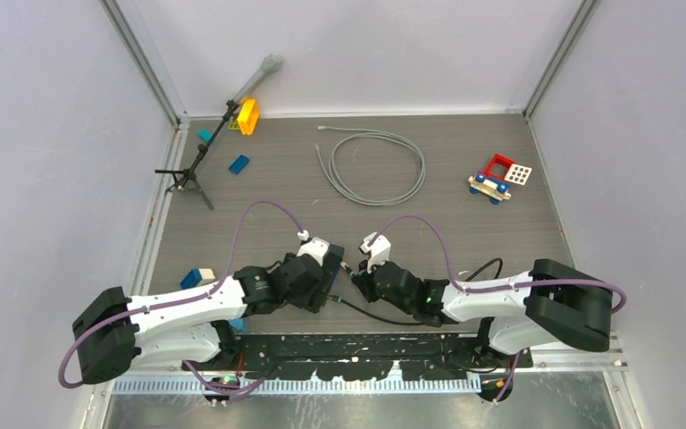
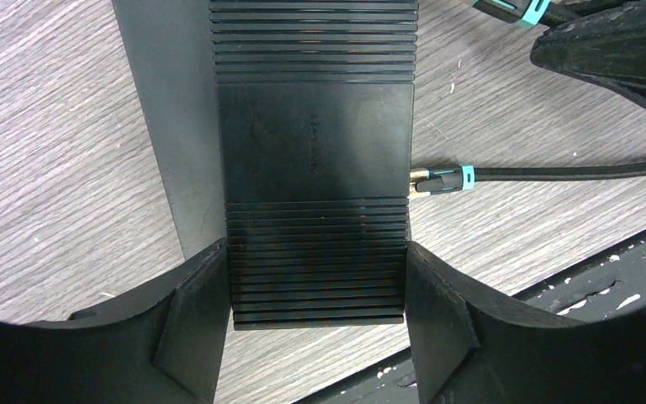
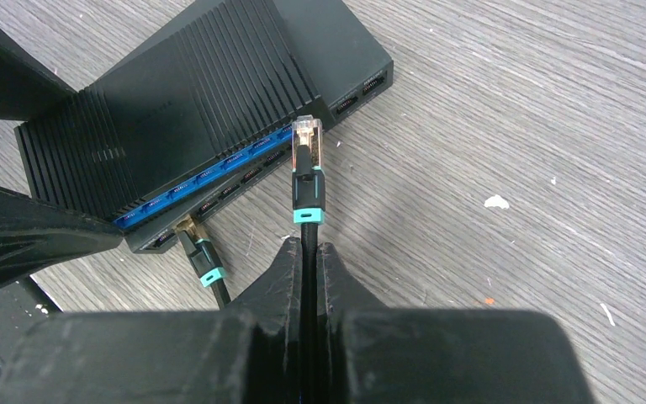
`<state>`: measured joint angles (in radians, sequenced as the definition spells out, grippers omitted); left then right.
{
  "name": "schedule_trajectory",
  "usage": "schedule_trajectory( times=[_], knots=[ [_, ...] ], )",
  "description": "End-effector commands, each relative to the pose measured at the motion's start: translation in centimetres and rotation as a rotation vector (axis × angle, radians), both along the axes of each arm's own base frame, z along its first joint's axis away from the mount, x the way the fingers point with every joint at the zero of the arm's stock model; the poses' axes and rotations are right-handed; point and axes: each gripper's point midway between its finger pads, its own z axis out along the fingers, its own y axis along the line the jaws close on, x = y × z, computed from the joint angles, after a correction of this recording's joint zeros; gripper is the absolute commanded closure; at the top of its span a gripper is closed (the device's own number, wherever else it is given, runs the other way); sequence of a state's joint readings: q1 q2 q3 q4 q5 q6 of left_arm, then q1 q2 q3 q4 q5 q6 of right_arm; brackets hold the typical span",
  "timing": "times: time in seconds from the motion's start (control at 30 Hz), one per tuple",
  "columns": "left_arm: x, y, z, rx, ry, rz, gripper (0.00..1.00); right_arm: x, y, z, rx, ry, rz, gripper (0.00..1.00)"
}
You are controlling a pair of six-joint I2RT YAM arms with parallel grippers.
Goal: Insert the plug into the switch port
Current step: Insert the connector into the switch port.
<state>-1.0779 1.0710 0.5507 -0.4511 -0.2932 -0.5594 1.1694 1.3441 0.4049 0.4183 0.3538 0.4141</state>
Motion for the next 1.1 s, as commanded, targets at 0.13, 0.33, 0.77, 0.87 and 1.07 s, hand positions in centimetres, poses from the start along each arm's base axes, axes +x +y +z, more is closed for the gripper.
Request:
schedule_trajectory(
  times=[0.13,0.33,0.77,0.87,1.07],
  knots=[
    [0.1,-0.5,-0.1,-0.005,-0.005,-0.027,1.0,0.4,1.9,1.8,0.085,-0.005,0.003,0.99],
    [0.0,-0.6,-0.1,-0.008,-0.001,-0.032,1.0,0.3,1.8,1.9,0.1,-0.004,0.001,1.0],
    [-0.1,-0.8,-0.2,-0.009,0.005,-0.041,1.0,0.3,1.9,3.4,0.14,-0.028,0.01,1.0],
    [-0.1,-0.8,-0.2,-0.008,0.006,-0.04,1.0,0.1,2.2,3.2,0.137,-0.022,0.023,1.0],
    [-0.4,-1.2,-0.2,-0.023,0.016,-0.067,1.0,0.2,2.4,2.2,0.104,-0.023,0.036,1.0]
  ],
)
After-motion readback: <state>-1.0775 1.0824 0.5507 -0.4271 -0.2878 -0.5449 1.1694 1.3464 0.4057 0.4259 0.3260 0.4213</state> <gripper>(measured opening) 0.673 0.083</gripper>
